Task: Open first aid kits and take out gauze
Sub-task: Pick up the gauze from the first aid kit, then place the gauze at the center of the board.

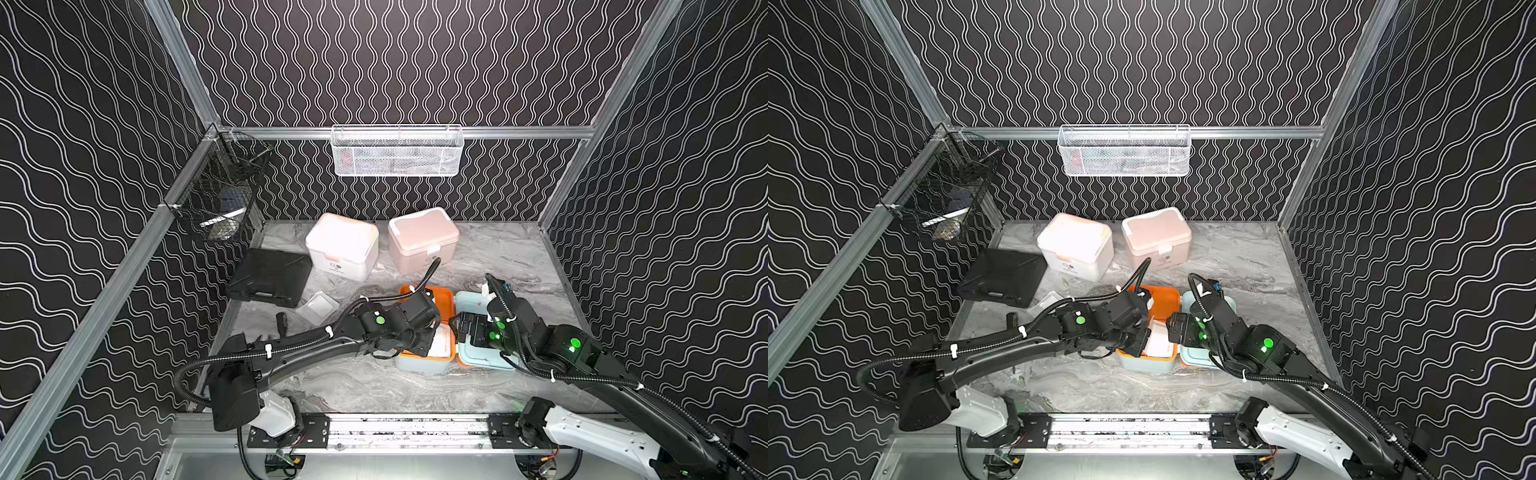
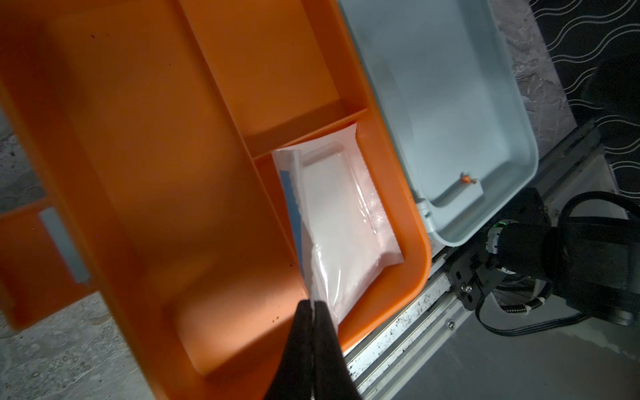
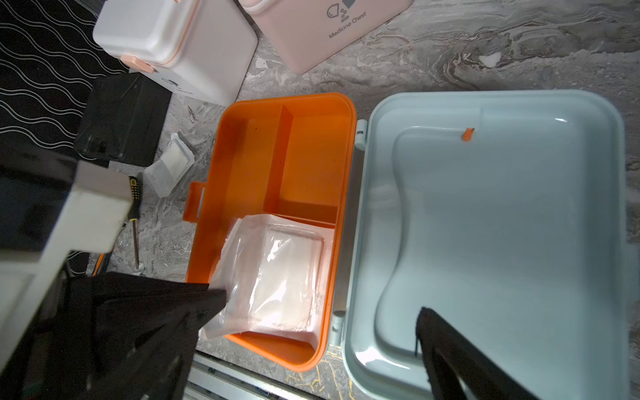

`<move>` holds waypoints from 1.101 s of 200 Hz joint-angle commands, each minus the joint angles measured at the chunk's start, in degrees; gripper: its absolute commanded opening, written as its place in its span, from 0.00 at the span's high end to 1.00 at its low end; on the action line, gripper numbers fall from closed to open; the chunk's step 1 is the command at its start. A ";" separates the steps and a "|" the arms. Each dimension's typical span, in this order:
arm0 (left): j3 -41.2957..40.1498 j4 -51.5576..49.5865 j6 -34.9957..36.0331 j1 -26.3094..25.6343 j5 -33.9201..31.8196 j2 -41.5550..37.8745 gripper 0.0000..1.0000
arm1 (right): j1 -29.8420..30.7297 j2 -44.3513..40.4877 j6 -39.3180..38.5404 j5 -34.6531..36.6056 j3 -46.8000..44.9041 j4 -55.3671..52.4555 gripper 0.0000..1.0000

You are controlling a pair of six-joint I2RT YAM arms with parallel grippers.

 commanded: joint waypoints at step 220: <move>-20.16 -3.03 -7.91 36.67 0.98 -37.43 1.00 | 7.21 17.66 -7.38 -22.50 11.21 14.90 0.00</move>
